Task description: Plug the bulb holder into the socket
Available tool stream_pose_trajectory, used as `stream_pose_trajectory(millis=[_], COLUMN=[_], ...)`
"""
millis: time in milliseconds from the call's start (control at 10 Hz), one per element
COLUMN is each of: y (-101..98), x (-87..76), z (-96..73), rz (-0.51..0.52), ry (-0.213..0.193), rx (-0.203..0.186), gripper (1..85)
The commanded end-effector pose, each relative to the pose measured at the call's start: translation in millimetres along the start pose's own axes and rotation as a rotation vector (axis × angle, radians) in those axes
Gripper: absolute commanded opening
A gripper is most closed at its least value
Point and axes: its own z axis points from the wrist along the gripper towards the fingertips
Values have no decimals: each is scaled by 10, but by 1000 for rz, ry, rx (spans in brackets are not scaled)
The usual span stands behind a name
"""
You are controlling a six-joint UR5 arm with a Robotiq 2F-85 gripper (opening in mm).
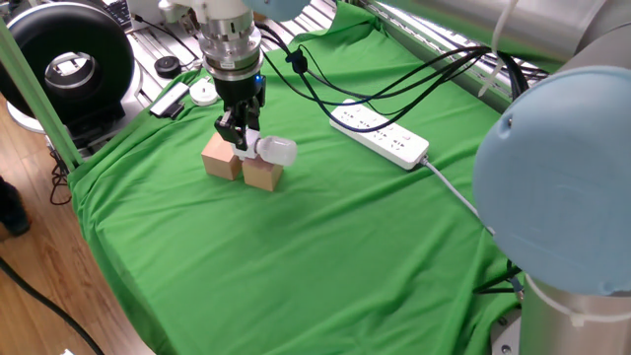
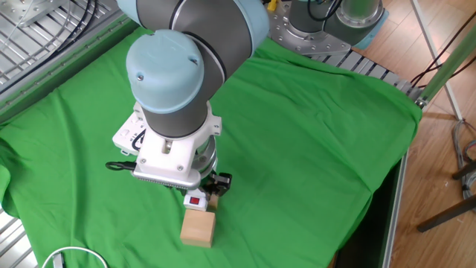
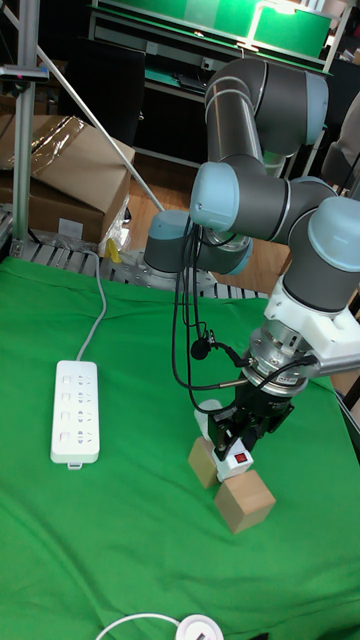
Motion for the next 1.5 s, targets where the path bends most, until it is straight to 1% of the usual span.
stream_pose_trajectory(millis=[0, 100, 200, 500, 700, 1000, 1200, 1400], y=[29, 54, 121, 152, 130, 105, 53, 55], x=[14, 20, 16, 26, 50, 52, 78, 69], z=[21, 21, -2, -99, -97, -112, -81, -58], rz=[20, 24, 28, 12, 9, -8, -12, -17], ry=[3, 6, 7, 20, 26, 24, 25, 16], rx=[-2, -5, -26, -48, -44, -45, -39, -50], gripper=[410, 393, 393, 427, 437, 440, 440, 457])
